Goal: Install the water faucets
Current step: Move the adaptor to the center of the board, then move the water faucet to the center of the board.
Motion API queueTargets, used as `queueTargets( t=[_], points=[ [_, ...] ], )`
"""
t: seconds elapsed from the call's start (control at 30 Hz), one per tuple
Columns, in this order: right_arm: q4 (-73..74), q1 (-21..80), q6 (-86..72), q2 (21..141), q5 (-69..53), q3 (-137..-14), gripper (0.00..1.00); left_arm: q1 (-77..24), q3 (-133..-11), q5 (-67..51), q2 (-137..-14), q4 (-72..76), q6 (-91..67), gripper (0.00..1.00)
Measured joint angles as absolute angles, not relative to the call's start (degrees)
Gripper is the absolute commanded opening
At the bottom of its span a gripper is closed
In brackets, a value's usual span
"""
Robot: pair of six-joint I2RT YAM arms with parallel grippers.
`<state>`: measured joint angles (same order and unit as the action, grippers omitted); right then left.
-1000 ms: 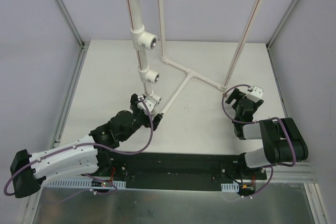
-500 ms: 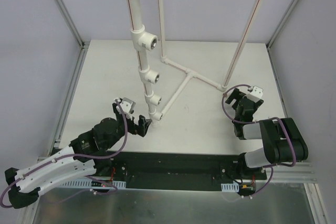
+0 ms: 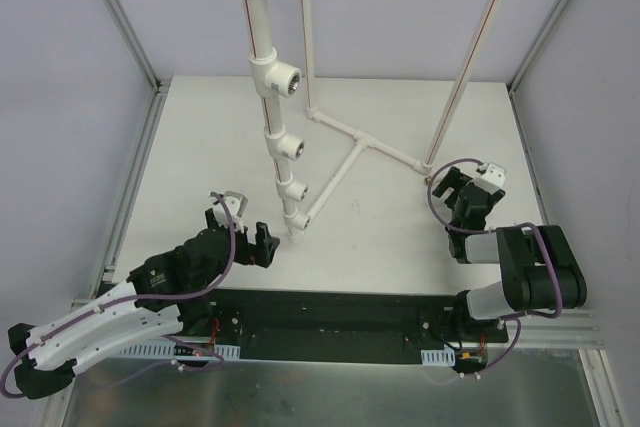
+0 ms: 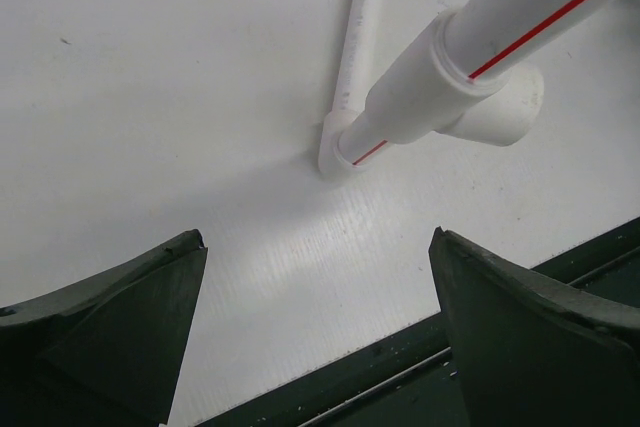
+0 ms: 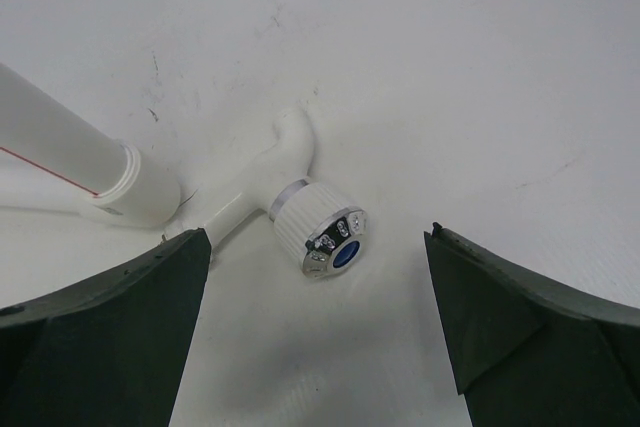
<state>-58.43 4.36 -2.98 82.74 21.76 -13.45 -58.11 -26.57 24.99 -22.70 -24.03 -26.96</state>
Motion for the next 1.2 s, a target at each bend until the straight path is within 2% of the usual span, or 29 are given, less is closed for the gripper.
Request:
queueTargets(
  t=[0.13, 0.27, 0.43, 0.6, 0.73, 0.83, 1.2],
  points=[
    [-58.8, 4.8, -3.0, 82.0, 21.7, -12.8, 0.99, -58.1, -26.6, 26.0, -20.9, -26.0, -28.2, 0.99],
    [-57.4, 8.0, -2.9, 73.2, 25.1, -8.6, 0.99, -58.1, -26.6, 26.5, -18.8, -27.1, -29.5, 0.99],
    [-33.0, 9.0, -10.8, 53.3, 30.3, -15.1, 0.99, -58.1, -26.6, 27.8, -18.5, -27.8, -30.3, 0.99],
    [-14.9, 8.6, -21.3, 46.1, 31.4, -22.0, 0.99, -58.1, -27.7, 28.0, -21.2, -28.6, -30.9, 0.99],
    [-3.4, 7.8, -26.9, 49.2, 27.8, -26.1, 0.99, -58.1, -28.3, 28.0, -22.9, -28.9, -31.0, 0.99],
    [2.7, 6.7, -29.7, 56.3, 23.1, -30.4, 0.99, -58.1, -28.4, 28.0, -23.1, -29.1, -31.0, 0.99],
    [5.6, 4.1, -35.5, 75.5, 6.6, -37.8, 0.99, -58.1, -28.5, 28.0, -23.2, -29.5, -31.2, 0.99]
  ],
)
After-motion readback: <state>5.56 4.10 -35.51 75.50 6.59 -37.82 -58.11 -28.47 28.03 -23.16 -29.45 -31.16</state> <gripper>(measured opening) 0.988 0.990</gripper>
